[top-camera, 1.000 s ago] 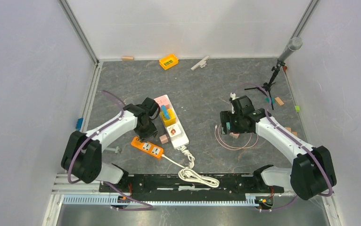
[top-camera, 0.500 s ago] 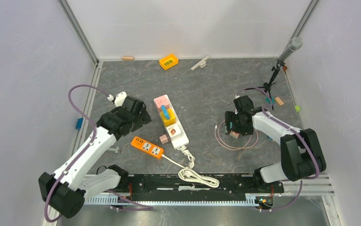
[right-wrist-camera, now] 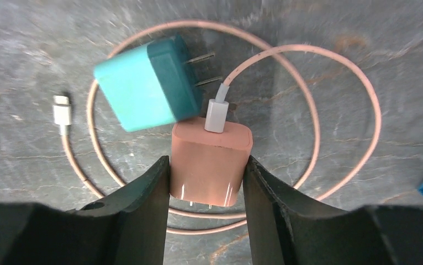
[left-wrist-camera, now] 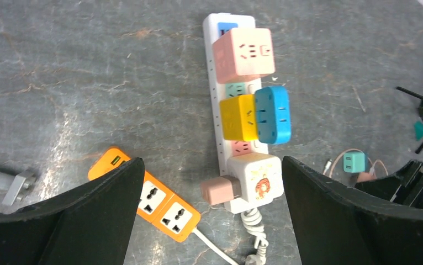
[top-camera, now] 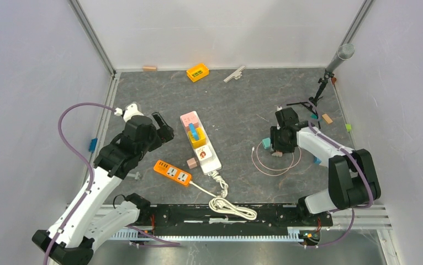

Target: Insert the plug

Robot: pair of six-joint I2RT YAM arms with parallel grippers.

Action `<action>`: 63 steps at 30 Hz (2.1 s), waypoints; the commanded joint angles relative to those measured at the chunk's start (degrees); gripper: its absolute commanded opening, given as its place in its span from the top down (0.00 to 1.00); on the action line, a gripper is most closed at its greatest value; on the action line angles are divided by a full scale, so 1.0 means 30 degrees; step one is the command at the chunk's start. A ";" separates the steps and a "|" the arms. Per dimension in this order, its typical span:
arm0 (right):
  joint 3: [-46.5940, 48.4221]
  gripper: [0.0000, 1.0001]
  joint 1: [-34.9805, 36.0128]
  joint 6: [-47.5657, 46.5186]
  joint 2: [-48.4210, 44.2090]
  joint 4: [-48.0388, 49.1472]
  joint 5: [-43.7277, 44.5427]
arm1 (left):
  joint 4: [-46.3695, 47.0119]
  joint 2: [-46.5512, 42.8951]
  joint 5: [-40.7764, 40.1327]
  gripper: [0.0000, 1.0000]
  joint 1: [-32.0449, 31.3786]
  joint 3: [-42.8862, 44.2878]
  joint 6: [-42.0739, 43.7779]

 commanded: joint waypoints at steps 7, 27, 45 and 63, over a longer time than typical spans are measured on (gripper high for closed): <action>1.0537 0.94 0.0665 -0.3875 -0.0528 -0.3614 -0.1256 | 0.2782 -0.0733 0.3022 0.00 0.0047 0.0840 0.1971; 0.9416 1.00 1.2833 -0.7355 -0.1959 -0.0078 -0.7132 | 0.8397 0.1450 1.7068 0.04 0.0085 -0.1238 -0.0397; 1.0591 0.99 1.3838 -0.7059 -0.0987 -0.0030 -0.7269 | 1.2422 0.2863 2.1683 0.35 -0.0207 -0.4412 -0.3714; 0.8518 0.02 1.3932 -0.4649 -0.3381 0.3144 -0.2955 | 0.7877 0.1595 1.4853 0.98 -0.0171 -0.2364 -0.1353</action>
